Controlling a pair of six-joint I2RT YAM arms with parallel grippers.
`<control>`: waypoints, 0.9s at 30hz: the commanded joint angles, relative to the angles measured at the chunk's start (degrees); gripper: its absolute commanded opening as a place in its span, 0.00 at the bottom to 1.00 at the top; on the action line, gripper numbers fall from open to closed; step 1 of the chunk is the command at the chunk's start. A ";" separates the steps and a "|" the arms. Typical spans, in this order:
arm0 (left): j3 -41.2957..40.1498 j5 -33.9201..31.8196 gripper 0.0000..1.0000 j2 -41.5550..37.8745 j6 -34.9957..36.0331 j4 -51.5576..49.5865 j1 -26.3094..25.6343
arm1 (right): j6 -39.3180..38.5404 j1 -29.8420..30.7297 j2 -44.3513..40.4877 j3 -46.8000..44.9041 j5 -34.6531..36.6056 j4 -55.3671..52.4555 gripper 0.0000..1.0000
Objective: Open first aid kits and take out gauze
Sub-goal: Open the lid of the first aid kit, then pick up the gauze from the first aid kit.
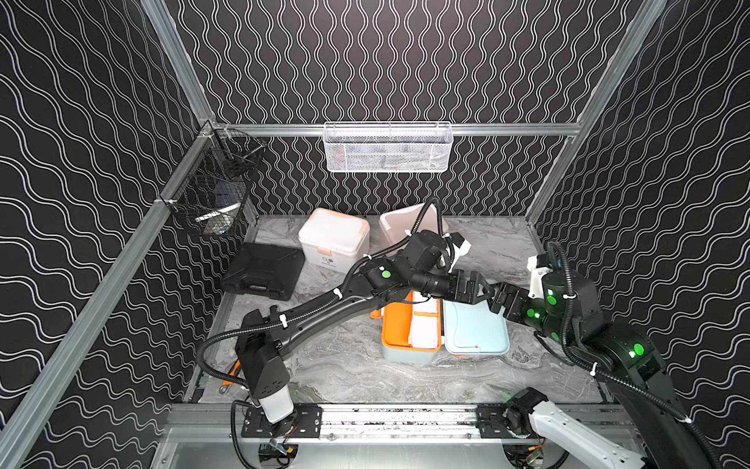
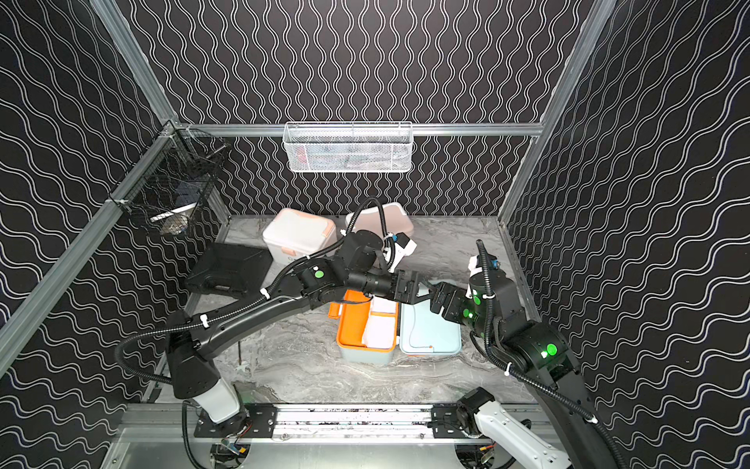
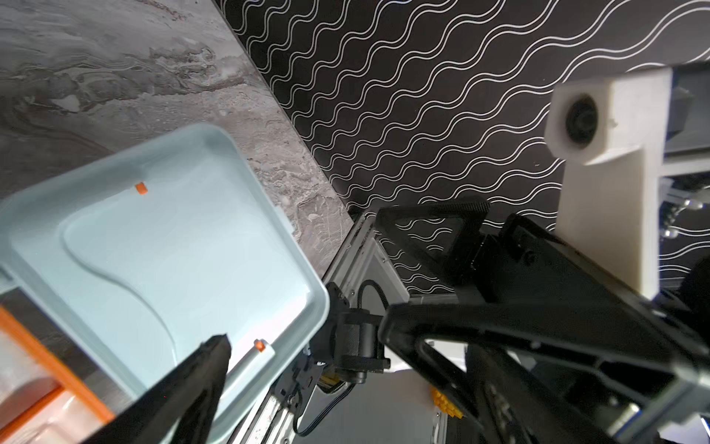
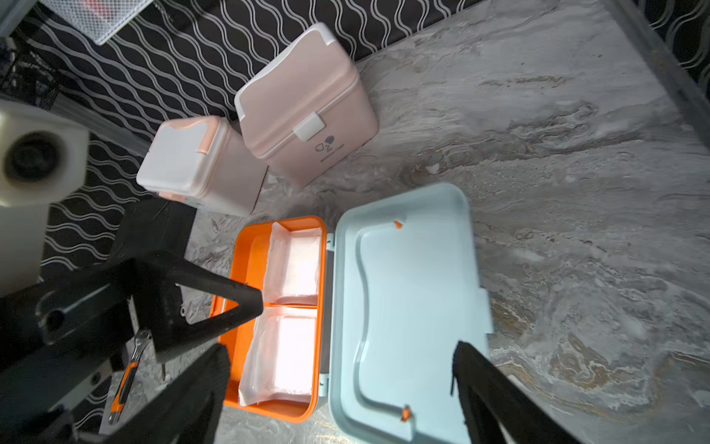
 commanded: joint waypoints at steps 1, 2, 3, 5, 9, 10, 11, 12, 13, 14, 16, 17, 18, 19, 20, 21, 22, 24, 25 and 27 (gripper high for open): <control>-1.49 -9.21 0.99 -2.50 5.16 -9.46 1.37 | -0.79 0.05 1.12 -0.71 -5.21 3.68 0.92; -2.07 -10.46 0.99 -3.33 5.88 -10.74 1.66 | -1.00 0.06 1.65 -1.18 -6.06 3.77 0.92; -2.91 -11.93 0.99 -4.32 6.72 -12.22 1.97 | -1.08 0.06 2.28 -1.85 -7.18 4.11 0.92; -4.49 -15.00 0.99 -6.12 7.96 -14.68 2.43 | -1.02 0.06 3.02 -3.39 -8.81 4.82 0.92; -6.97 -20.56 0.94 -8.02 9.86 -18.81 2.75 | -0.56 0.03 4.15 -7.75 -10.94 6.43 0.92; -7.05 -21.37 0.91 -7.90 10.25 -19.64 2.75 | -0.38 0.05 4.51 -8.48 -11.25 6.62 0.92; -7.03 -22.20 0.88 -7.42 10.73 -20.77 2.75 | -0.33 0.06 5.05 -9.24 -11.54 6.80 0.92; -6.73 -23.17 0.84 -6.80 11.29 -21.70 2.75 | -0.31 0.04 5.72 -9.89 -11.66 6.84 0.92; -6.31 -23.94 0.80 -6.06 11.71 -22.63 2.75 | -0.24 0.06 6.33 -10.36 -11.58 6.68 0.92; -5.59 -24.98 0.76 -5.05 12.26 -23.61 2.75 | -0.11 -0.03 7.04 -10.92 -11.25 6.48 0.93; -3.74 -27.17 0.71 -2.90 13.24 -25.98 2.74 | 0.49 0.06 8.02 -11.81 -10.12 6.13 0.97; -2.75 -28.03 0.68 -1.70 13.90 -26.96 2.74 | 0.65 0.03 8.36 -12.28 -9.86 6.10 1.00; -1.75 -28.75 0.65 -0.47 14.46 -27.90 2.75 | 0.96 0.05 8.81 -12.70 -9.56 6.16 1.00; -0.90 -29.03 0.64 0.58 14.83 -28.44 2.74 | 1.24 0.05 8.96 -13.04 -9.37 6.18 1.00; -0.02 -29.08 0.63 1.69 15.31 -28.89 2.75 | 1.59 0.05 9.14 -13.42 -8.96 6.32 1.00; 0.86 -29.25 0.62 2.78 15.62 -29.16 2.74 | 1.98 0.06 9.31 -13.70 -8.45 6.28 1.00; 1.59 -29.34 0.60 3.52 15.80 -29.31 2.73 | 2.30 0.04 9.47 -13.88 -7.78 6.20 1.00; 3.38 -29.93 0.57 5.79 16.32 -30.06 2.75 | 2.78 0.05 9.56 -14.08 -7.15 6.25 1.00; 4.11 -30.51 0.55 6.65 16.48 -30.54 2.75 | 2.97 0.05 9.64 -14.24 -6.79 6.28 1.00; 5.59 -31.50 0.51 8.58 16.69 -31.44 2.75 | 3.86 0.04 9.90 -14.43 -5.43 6.20 1.00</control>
